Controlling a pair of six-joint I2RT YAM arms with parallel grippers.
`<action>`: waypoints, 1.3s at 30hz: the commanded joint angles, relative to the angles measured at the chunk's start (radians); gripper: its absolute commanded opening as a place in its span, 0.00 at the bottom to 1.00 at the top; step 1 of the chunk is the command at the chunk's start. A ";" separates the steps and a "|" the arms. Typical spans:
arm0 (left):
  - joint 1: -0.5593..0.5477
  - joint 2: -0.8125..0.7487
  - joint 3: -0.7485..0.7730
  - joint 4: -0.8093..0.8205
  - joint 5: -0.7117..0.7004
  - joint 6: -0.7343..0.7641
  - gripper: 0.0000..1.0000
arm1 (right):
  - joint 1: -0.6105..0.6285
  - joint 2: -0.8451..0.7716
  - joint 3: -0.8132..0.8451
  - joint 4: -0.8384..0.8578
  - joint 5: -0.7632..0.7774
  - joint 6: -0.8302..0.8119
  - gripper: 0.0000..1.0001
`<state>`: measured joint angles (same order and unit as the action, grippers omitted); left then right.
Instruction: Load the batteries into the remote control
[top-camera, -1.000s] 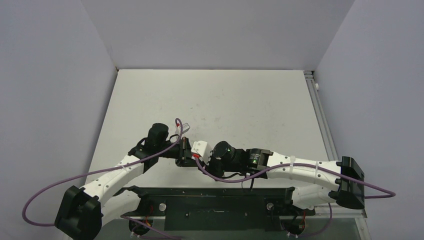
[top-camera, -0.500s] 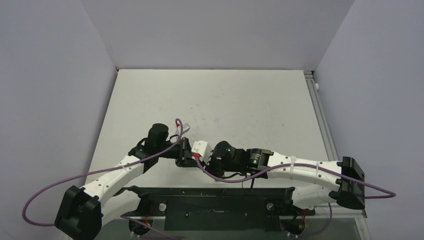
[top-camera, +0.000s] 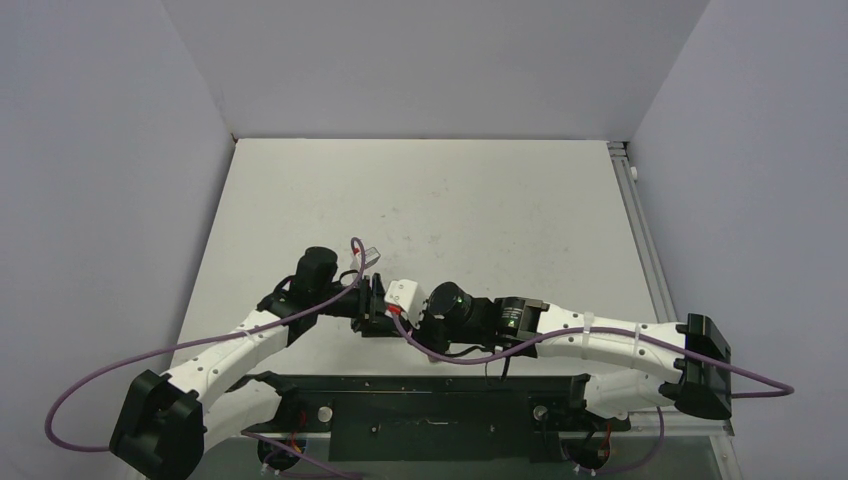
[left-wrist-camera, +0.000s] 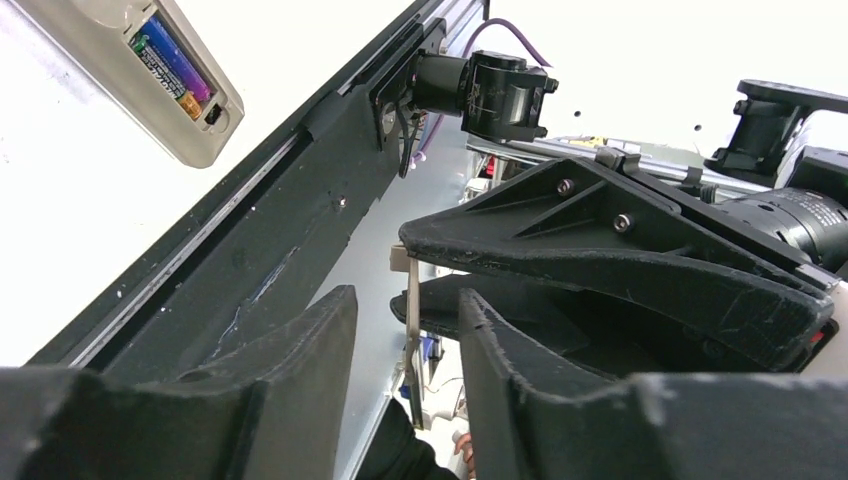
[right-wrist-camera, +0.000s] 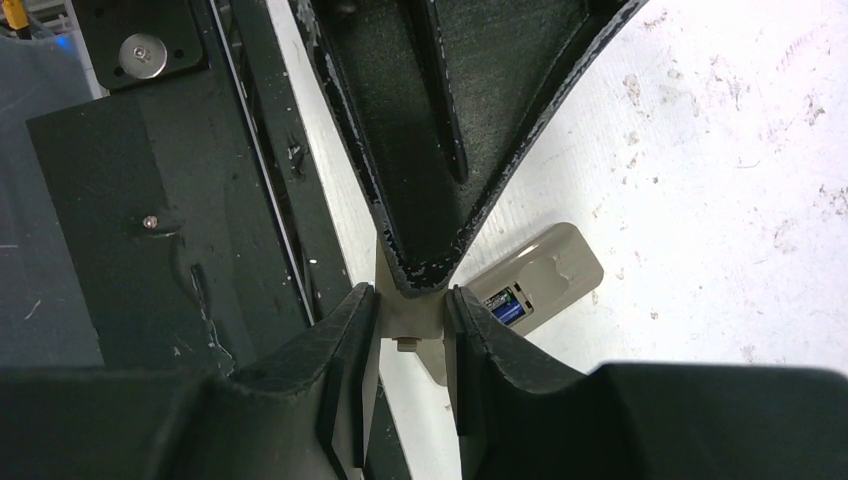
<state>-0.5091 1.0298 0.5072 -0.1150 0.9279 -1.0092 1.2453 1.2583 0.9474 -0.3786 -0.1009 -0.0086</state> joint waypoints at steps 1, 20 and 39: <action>-0.003 -0.002 0.008 0.039 0.003 0.004 0.43 | 0.009 -0.044 0.002 -0.004 0.044 0.062 0.08; 0.050 -0.038 0.147 -0.330 -0.261 0.257 0.59 | 0.009 -0.010 0.045 -0.211 0.215 0.355 0.09; 0.063 -0.116 0.277 -0.569 -0.535 0.457 0.59 | -0.100 0.201 0.141 -0.440 0.162 0.584 0.09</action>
<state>-0.4541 0.9470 0.7269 -0.6415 0.4538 -0.6125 1.1690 1.4311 1.0279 -0.7616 0.0708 0.5140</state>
